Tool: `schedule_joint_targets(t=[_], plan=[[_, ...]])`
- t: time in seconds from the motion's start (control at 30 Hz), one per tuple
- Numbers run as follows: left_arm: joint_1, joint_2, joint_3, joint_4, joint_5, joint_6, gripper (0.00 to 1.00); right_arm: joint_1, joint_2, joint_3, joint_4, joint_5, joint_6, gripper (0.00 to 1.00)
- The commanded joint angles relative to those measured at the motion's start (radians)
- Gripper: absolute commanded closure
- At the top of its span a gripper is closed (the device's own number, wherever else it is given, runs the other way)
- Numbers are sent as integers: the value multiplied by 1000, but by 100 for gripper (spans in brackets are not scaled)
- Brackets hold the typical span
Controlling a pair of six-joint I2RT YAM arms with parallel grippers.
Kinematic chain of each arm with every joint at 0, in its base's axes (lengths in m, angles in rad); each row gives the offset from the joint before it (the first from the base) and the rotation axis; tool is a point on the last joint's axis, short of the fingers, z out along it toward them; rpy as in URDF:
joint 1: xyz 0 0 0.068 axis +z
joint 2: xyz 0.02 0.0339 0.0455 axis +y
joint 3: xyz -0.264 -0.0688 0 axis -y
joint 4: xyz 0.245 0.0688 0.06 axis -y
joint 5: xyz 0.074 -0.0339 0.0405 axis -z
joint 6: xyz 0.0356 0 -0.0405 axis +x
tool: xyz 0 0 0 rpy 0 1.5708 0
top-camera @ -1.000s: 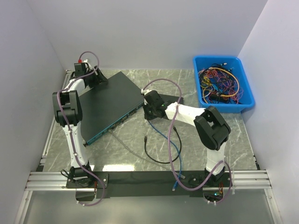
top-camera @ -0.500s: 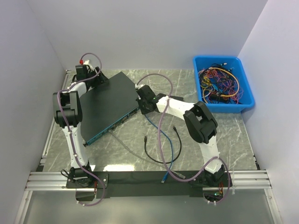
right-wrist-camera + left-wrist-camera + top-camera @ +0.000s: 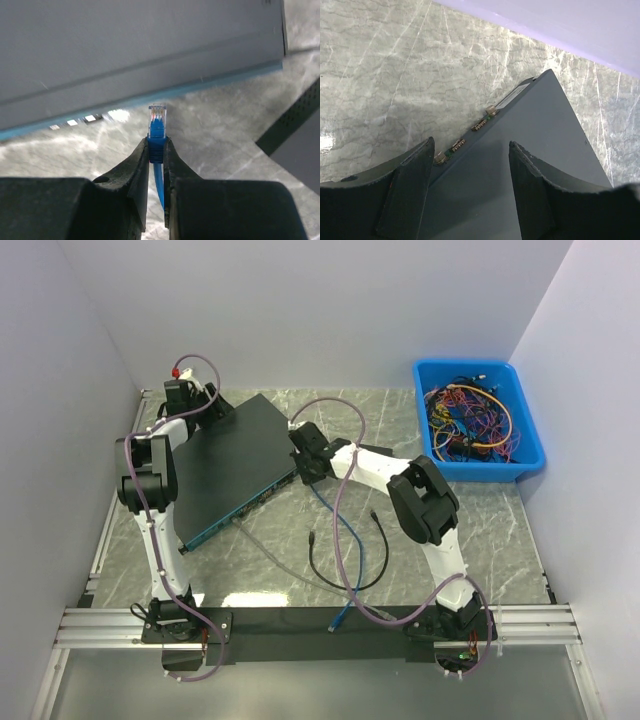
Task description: Insert the plug into the switch port
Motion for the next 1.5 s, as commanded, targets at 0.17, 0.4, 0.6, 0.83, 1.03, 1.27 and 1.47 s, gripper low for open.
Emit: schedule_joint_targets(t=[0.17, 0.4, 0.6, 0.83, 1.03, 1.27, 1.47], plan=[[-71, 3, -72, -131, 90, -64, 34, 13, 76, 123, -23, -32, -8, 100], [-72, 2, -72, -131, 92, -65, 35, 11, 96, 149, -43, -26, -10, 100], [-72, 3, -71, -132, 88, -65, 35, 13, 108, 183, -57, -9, -11, 100], [-74, 6, -69, -137, 90, -64, 35, 21, 139, 243, -69, 17, -14, 100], [-75, 10, -63, -141, 93, -62, 35, 31, 111, 232, -28, 49, -8, 100], [-75, 13, -60, -146, 93, -60, 35, 54, 7, 130, 98, 74, -22, 100], [-75, 14, -57, -151, 95, -59, 35, 76, -52, 82, 156, 98, -30, 100]])
